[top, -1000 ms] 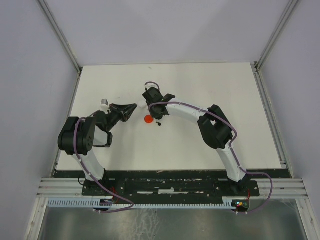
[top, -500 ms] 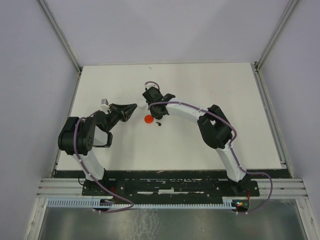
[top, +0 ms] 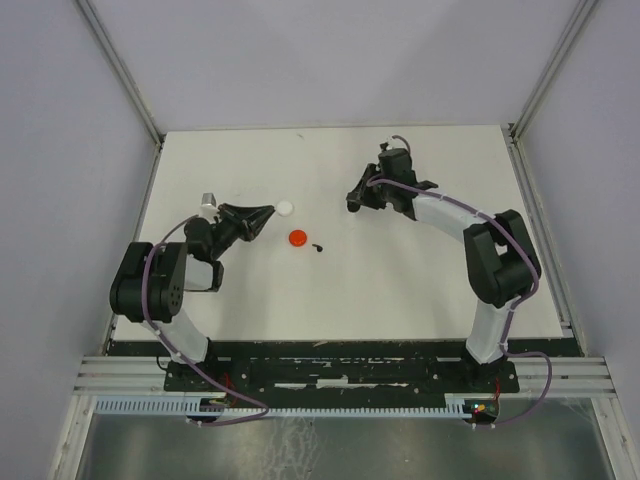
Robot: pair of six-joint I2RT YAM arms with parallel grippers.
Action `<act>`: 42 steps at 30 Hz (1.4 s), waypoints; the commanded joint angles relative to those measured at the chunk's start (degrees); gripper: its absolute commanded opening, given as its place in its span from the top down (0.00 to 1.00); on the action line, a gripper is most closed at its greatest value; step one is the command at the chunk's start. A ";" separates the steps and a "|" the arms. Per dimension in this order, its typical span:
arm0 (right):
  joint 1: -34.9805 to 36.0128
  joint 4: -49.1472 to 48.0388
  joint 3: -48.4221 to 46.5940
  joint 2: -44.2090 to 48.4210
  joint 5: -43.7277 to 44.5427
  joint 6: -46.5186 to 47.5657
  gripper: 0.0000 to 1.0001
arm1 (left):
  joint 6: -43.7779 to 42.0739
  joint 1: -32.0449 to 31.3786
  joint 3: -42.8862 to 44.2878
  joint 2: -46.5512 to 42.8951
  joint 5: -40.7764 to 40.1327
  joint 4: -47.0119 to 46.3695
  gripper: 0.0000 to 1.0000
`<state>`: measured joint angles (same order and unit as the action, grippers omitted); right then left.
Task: Insert the wireless bluetooth earbuds into the charging case
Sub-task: Pick up the charging case at the center of the board.
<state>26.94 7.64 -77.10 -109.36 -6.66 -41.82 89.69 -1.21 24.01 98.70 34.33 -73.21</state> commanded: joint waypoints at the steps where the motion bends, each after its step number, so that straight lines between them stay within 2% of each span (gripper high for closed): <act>1: -3.74 -15.07 6.69 5.39 -12.55 -10.20 0.85 | -9.66 -0.81 3.41 -6.37 0.77 8.29 0.83; 6: -8.52 -27.28 13.62 7.39 -20.80 -16.97 0.85 | -18.25 -3.86 6.75 -12.32 -2.27 22.56 0.81; 11: -13.08 -42.55 19.92 7.31 -27.34 -26.67 0.85 | -24.93 -7.81 10.59 -15.51 -5.40 32.06 0.63; 16: -16.18 -64.80 25.79 3.87 -30.79 -40.10 0.85 | -30.67 -11.16 13.63 -16.89 -8.23 38.66 0.57; 21: -17.95 -80.66 26.44 -1.53 -33.37 -50.90 0.86 | -32.80 -13.61 15.09 -16.71 -10.11 40.29 0.49; 24: -18.50 -86.67 26.56 -3.82 -33.69 -55.13 0.88 | -33.83 -14.77 15.67 -16.16 -10.80 40.66 0.46; 28: -19.09 -87.59 26.86 -4.41 -33.84 -55.79 0.88 | -35.90 -16.16 17.09 -15.30 -11.48 43.02 0.45; 33: -19.79 -83.15 27.56 -2.71 -34.62 -53.32 0.89 | -41.16 -18.37 20.31 -15.28 -15.06 51.36 0.45; 42: -19.97 -64.58 30.99 4.29 -36.34 -43.59 0.88 | -47.05 -20.87 21.91 -15.42 -19.71 60.50 0.46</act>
<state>7.07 -62.65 -47.51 -110.74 -40.27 -91.64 48.51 -21.12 43.86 83.74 17.98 -16.80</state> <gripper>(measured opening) 0.306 0.544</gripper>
